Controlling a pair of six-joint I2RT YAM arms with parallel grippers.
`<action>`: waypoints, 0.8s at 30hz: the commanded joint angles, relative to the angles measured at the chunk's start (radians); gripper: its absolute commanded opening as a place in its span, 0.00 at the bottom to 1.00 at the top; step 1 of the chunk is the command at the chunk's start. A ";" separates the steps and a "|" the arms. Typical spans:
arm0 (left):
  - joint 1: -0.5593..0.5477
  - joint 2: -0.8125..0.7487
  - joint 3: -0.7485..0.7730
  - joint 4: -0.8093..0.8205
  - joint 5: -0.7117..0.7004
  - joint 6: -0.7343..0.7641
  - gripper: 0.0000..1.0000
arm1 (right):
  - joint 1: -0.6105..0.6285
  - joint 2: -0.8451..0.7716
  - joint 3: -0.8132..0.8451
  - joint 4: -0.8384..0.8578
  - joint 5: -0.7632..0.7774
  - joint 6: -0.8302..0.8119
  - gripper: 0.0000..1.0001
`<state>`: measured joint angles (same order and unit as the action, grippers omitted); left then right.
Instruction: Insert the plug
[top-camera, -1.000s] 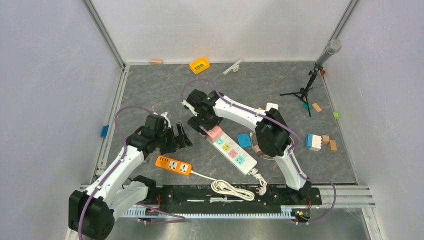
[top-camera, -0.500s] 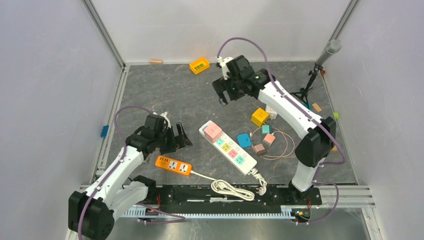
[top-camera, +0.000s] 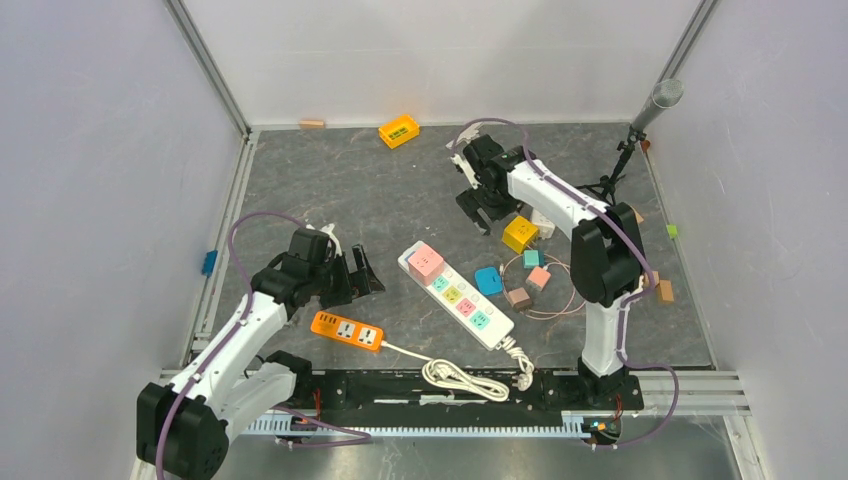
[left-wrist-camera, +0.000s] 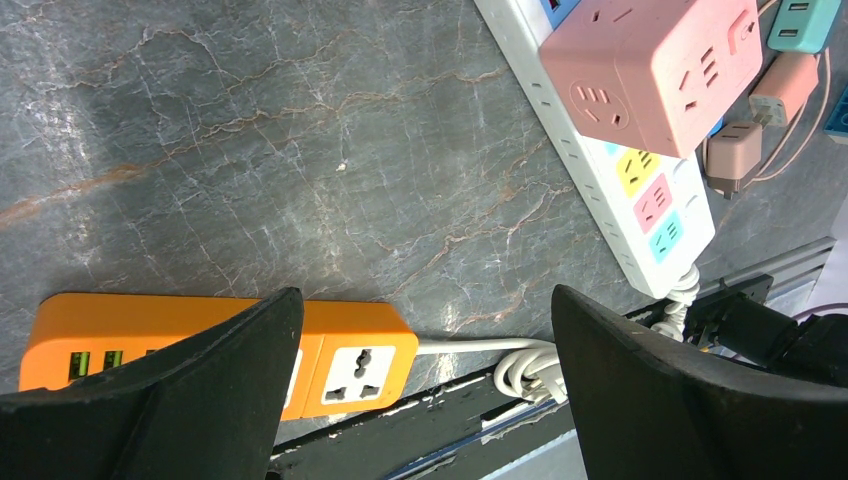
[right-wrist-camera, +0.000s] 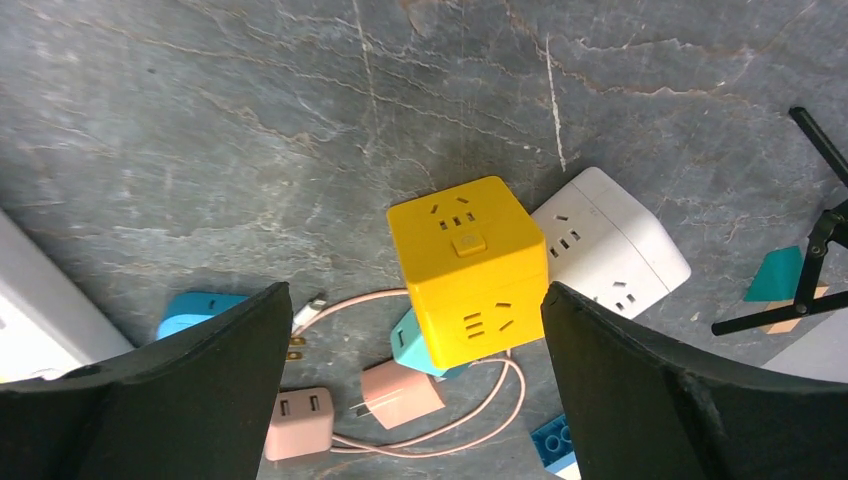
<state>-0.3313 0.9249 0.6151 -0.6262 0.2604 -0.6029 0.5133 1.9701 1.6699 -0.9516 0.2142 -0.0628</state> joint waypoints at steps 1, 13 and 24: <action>0.001 0.010 0.007 0.019 -0.008 -0.012 1.00 | -0.044 0.037 0.001 -0.024 0.002 -0.058 0.98; 0.001 0.045 0.018 0.019 -0.001 -0.004 1.00 | -0.102 0.050 -0.163 0.032 -0.118 -0.098 0.86; 0.002 0.065 0.110 0.019 0.012 -0.019 1.00 | -0.103 -0.021 -0.210 0.088 -0.212 -0.091 0.37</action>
<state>-0.3313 0.9829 0.6537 -0.6273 0.2626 -0.6029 0.4057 2.0167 1.4479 -0.8913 0.0505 -0.1493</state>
